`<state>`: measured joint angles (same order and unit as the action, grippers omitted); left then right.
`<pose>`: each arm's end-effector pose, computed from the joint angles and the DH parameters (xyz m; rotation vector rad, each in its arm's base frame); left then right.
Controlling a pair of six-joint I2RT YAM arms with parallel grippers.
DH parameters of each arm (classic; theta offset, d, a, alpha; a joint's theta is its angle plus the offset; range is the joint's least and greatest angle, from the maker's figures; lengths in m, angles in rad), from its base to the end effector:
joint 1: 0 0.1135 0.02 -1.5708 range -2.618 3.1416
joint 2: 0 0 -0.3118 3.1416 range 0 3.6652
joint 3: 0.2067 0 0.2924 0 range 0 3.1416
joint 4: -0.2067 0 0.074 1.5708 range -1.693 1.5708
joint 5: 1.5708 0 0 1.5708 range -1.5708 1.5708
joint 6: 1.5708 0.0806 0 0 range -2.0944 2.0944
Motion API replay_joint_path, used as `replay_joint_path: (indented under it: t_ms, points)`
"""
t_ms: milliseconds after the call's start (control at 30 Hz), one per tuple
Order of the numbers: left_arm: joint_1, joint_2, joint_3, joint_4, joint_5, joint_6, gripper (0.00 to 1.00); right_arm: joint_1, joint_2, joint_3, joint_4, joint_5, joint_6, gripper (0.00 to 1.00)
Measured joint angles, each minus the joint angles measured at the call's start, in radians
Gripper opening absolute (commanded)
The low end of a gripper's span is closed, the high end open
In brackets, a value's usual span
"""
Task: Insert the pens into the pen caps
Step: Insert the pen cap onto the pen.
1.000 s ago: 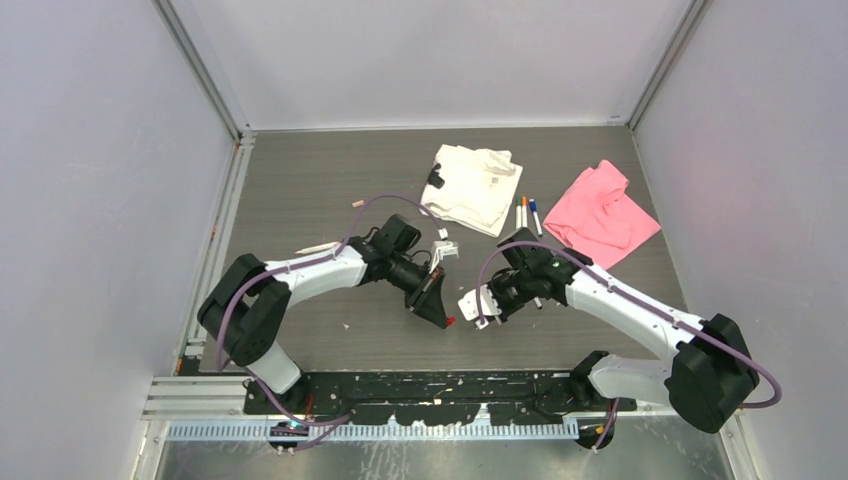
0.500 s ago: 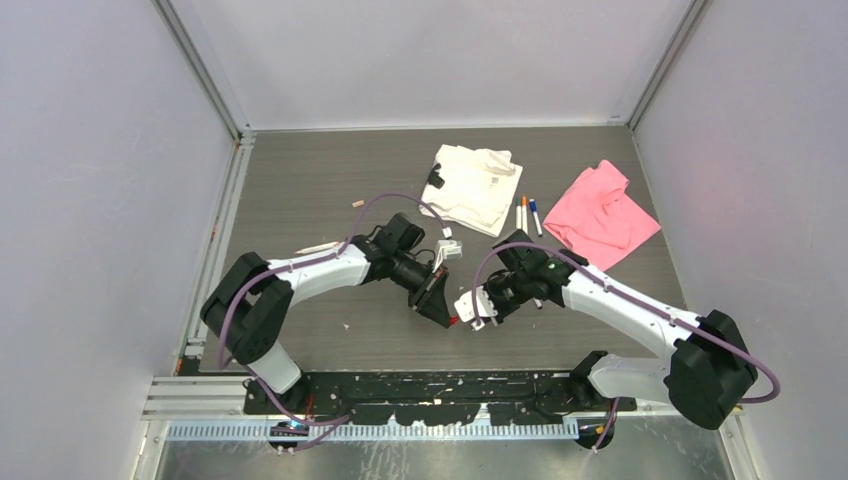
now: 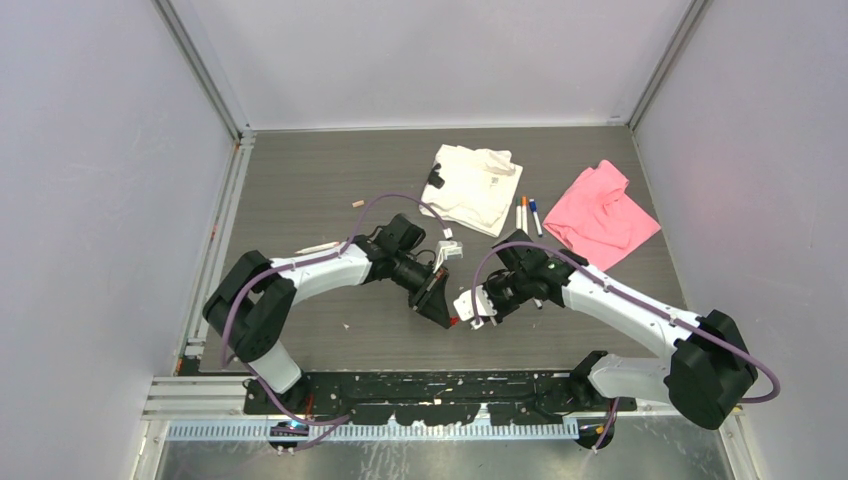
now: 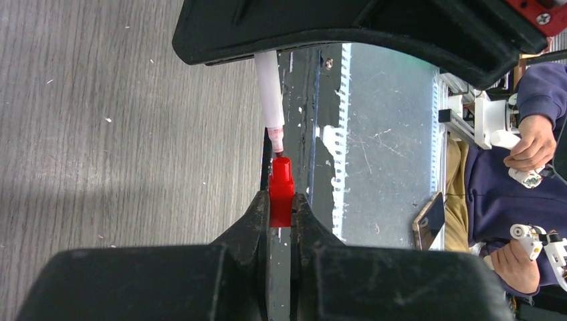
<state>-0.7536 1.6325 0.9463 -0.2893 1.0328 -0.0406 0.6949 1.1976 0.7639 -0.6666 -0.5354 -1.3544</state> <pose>0.2176 -0.2991 0.1943 1.2948 2.2152 -1.6235 0.1705 0.1956 0.2103 -2.2167 1.1555 0.4537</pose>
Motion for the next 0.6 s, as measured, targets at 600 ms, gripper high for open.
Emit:
replay_joint_path:
  t_ms: [600]
  points:
    - [-0.004,0.000,0.002,0.000,0.002,0.000,0.01,0.020,0.012,0.000,0.002,-0.016,0.003,0.01]
